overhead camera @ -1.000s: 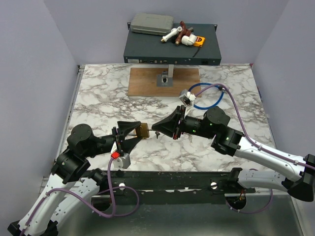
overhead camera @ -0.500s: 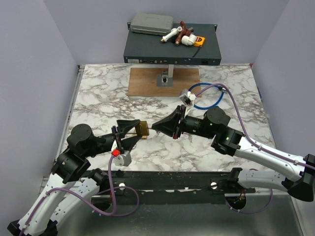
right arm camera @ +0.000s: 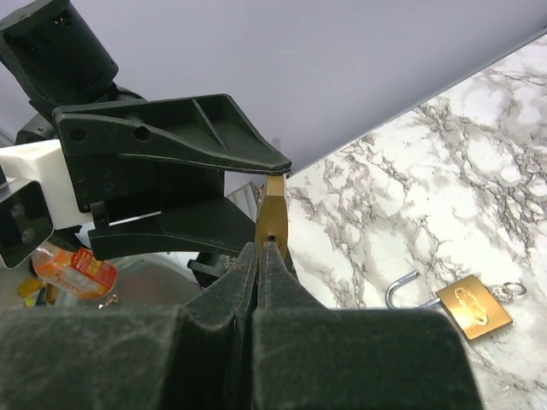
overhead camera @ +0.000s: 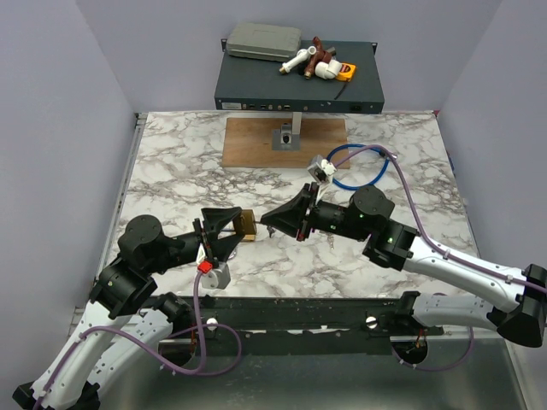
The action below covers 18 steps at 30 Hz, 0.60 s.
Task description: Unlock with the key
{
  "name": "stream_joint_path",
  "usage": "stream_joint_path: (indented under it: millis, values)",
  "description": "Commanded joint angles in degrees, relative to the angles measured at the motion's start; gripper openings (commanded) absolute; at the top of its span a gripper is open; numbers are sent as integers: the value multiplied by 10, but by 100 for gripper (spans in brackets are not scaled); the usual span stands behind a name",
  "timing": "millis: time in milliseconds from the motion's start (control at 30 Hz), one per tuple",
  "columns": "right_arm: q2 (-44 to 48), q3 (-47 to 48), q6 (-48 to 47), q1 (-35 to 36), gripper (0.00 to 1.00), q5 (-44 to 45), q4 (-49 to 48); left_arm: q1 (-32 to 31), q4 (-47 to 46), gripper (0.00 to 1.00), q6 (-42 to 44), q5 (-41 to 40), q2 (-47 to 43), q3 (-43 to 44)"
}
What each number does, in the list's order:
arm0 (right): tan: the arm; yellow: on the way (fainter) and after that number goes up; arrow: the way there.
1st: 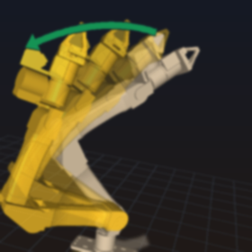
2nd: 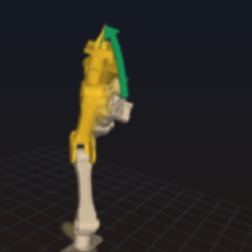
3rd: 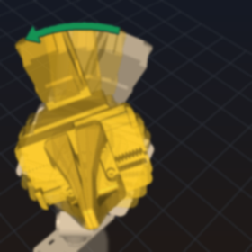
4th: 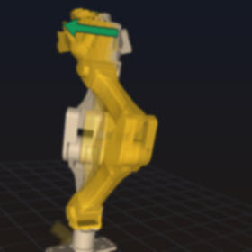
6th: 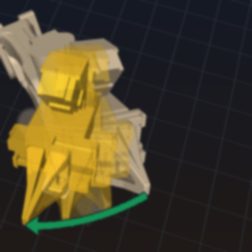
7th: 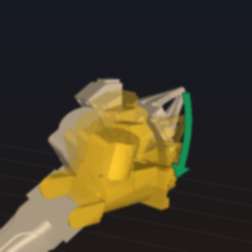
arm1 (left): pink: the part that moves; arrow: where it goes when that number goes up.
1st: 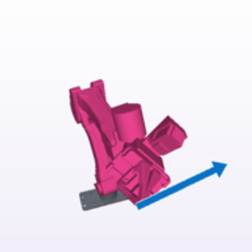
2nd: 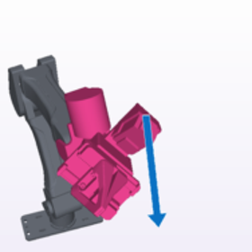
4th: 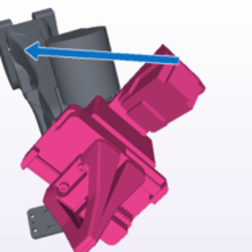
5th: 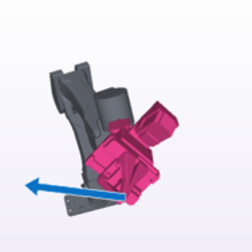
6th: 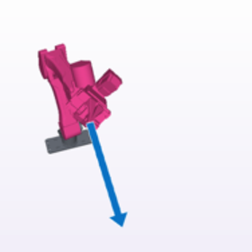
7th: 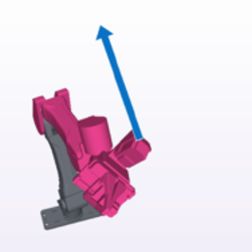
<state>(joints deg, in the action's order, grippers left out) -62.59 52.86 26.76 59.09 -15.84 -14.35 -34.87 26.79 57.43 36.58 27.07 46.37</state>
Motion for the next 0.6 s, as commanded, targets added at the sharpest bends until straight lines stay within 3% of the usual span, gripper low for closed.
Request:
stream_joint_path:
  millis: [0, 567]
  values:
    - [-10, 4, 14, 19, 1, -17, -26, -4, -38, 0, 19, -23, 3, 9]
    - [-13, -7, 23, 21, 1, -24, -48, -8, -34, 0, 42, 41, -14, 13]
